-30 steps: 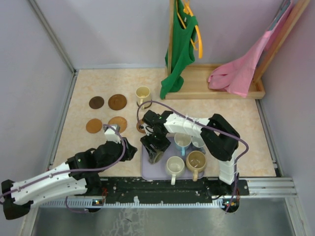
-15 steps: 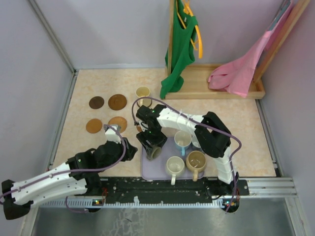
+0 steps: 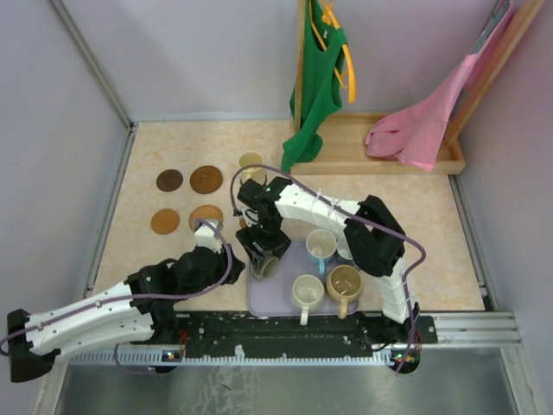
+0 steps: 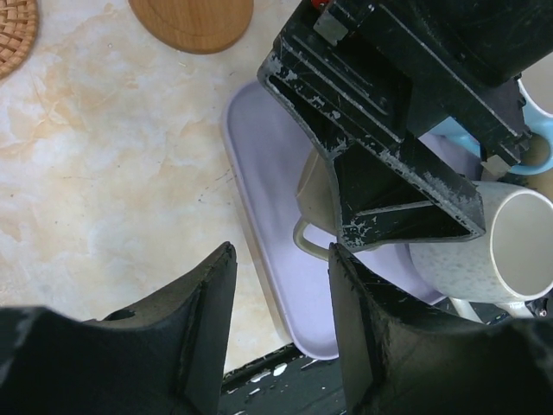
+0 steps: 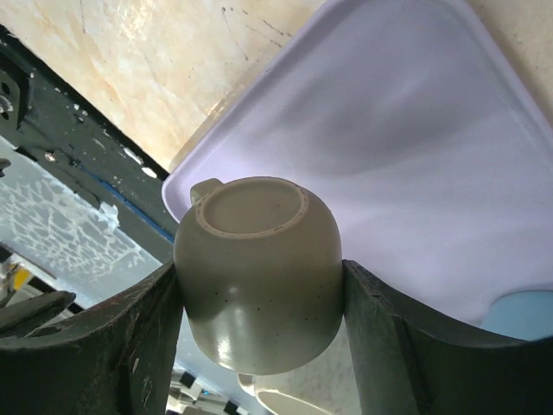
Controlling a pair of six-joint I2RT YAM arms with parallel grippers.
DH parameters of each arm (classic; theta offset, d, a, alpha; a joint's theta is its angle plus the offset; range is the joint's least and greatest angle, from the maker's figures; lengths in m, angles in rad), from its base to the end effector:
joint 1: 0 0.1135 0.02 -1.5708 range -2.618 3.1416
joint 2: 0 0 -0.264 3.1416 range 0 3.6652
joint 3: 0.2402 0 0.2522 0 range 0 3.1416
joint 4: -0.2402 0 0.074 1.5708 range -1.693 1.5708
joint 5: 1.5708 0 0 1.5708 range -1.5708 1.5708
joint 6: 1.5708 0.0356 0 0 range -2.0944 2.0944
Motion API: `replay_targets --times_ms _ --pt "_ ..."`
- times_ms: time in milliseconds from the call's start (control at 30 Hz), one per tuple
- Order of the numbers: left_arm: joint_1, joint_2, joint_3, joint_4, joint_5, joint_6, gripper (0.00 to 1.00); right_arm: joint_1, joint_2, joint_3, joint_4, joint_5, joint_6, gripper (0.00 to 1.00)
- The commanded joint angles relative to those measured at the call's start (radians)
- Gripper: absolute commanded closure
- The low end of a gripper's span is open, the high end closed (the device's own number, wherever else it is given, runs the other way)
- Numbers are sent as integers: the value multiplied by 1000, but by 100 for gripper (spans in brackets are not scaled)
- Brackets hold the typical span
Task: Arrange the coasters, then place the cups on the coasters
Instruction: Pick up the cup from the tray.
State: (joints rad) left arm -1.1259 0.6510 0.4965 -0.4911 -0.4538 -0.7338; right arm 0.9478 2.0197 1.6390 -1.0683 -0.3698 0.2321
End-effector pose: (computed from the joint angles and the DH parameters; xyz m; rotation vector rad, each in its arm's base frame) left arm 0.0769 -0.1250 0.2313 0.1788 2.1913 -0.5715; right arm 0.2214 0.3302 0.2096 1.0769 -2.7827 -0.5649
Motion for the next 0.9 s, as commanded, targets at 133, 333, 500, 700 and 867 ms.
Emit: replay_targets --times_ms 133,333,500,700,867 --pt "0 -30 -20 50 -2 23 47 -63 -53 41 -77 -81 47 100" --pt "-3 -4 -22 81 -9 45 51 -75 -39 111 -136 -97 75 100" --pt "-19 -2 -36 101 -30 49 51 -89 -10 209 -190 -99 102 100" --pt "-85 22 -38 108 -112 59 51 -116 29 282 -224 -137 123 100" --pt "-203 104 -12 99 -284 42 47 -121 58 327 -273 -173 132 100"
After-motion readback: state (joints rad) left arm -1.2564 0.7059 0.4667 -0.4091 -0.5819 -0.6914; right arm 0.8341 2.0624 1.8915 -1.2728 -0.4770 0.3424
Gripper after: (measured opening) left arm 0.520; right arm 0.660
